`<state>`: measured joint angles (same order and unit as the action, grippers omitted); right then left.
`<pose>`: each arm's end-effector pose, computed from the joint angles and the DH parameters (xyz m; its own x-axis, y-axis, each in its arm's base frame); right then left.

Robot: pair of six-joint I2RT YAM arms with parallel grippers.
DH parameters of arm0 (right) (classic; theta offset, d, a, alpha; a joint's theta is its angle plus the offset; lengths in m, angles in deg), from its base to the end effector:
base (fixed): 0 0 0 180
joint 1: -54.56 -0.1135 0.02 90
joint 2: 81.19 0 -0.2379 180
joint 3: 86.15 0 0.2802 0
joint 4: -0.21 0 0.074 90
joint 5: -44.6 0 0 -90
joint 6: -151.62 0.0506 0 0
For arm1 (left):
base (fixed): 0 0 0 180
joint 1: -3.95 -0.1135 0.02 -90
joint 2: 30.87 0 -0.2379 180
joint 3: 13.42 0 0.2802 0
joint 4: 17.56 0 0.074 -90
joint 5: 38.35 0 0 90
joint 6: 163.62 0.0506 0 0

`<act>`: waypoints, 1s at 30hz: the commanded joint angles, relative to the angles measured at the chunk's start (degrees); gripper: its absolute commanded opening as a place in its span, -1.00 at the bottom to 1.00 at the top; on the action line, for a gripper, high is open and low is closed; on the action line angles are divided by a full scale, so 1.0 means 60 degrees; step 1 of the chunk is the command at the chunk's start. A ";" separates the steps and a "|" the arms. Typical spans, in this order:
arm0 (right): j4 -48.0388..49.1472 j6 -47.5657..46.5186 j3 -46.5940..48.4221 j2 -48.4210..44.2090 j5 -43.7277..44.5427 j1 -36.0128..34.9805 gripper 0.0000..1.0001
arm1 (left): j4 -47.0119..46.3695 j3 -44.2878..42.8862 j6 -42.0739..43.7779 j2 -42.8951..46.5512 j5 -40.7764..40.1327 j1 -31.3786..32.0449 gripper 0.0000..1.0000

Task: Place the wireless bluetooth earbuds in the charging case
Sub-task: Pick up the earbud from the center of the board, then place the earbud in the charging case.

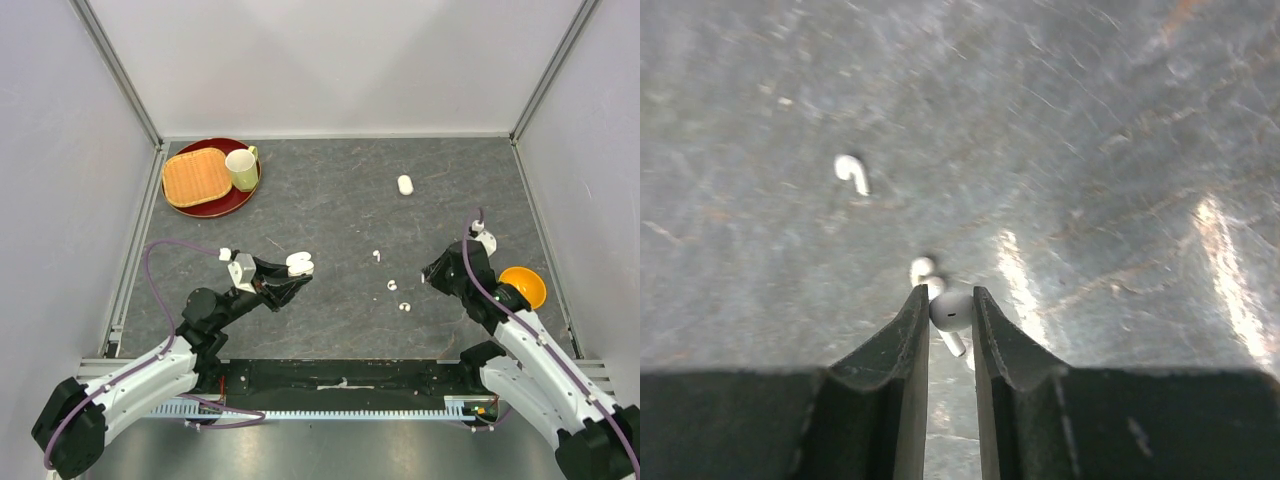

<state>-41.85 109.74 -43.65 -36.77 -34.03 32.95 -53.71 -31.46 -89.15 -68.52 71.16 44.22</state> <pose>0.2073 0.0714 0.1848 -0.6016 0.5468 -0.5823 0.3277 0.8338 0.4444 0.1510 -0.1501 0.1994 -0.0192 -0.3145 -0.9491 0.8806 0.4443 -0.1651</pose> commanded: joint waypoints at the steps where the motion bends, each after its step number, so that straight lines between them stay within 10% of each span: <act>1: 0.0993 0.0300 0.0207 -0.0694 -0.0357 -0.0090 -1.00 | -0.0718 -0.0051 -0.0180 -0.0170 -0.0145 0.0012 -0.96; 30: 0.5680 0.0535 0.2038 0.0315 0.1516 -0.4850 -1.00 | -0.1334 -0.0373 -0.0005 -0.0844 0.0337 0.0012 -0.95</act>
<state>-15.14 113.85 -34.80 -36.59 -29.48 7.77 -57.49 -31.50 -89.17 -73.24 71.60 44.22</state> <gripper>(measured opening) 0.256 0.352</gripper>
